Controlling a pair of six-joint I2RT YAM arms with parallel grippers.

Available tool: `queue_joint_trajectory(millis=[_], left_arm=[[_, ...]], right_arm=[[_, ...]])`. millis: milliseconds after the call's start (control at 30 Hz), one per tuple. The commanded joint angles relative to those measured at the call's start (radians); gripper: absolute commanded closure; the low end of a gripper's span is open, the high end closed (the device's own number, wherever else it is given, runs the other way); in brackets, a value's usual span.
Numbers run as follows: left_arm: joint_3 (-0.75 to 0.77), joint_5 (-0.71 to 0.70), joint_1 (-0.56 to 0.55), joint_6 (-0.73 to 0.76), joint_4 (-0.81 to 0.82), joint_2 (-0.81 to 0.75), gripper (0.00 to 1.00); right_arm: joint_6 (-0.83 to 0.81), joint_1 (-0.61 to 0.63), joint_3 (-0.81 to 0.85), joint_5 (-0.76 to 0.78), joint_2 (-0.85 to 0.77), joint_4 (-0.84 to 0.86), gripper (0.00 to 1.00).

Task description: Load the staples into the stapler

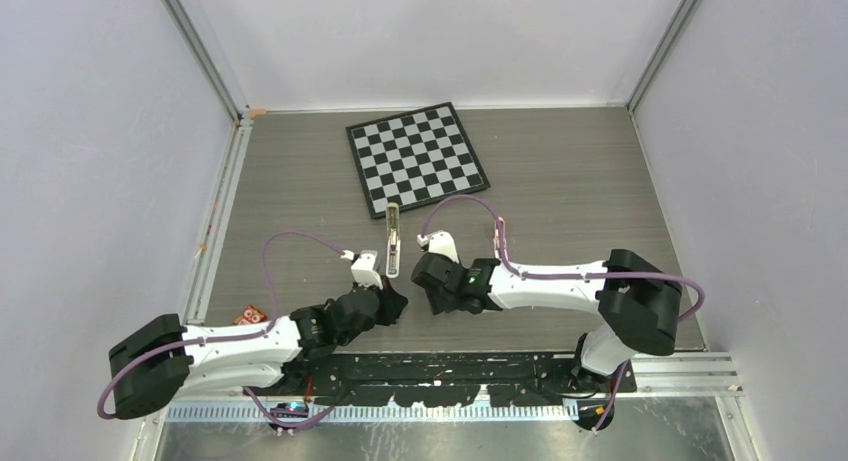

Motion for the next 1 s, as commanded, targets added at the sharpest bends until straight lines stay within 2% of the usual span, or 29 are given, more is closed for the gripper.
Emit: queue_joint_trajectory(millis=[0, 567, 833, 967], left_arm=[[-0.003, -0.044, -0.005, 0.004, 0.002, -0.001, 0.88], [0.008, -0.043, -0.003, 0.005, -0.003, 0.017, 0.83], [0.009, -0.045, -0.005, 0.006, -0.019, 0.002, 0.83], [0.009, -0.050, -0.003, 0.008, -0.029, -0.009, 0.83]], right_arm=[[-0.033, 0.002, 0.040, 0.005, 0.017, 0.015, 0.51], [-0.075, 0.002, 0.037, 0.016, 0.060, 0.029, 0.51], [-0.078, 0.002, 0.044, 0.016, 0.079, 0.030, 0.58], [-0.077, 0.002, 0.051, 0.022, 0.079, 0.021, 0.65]])
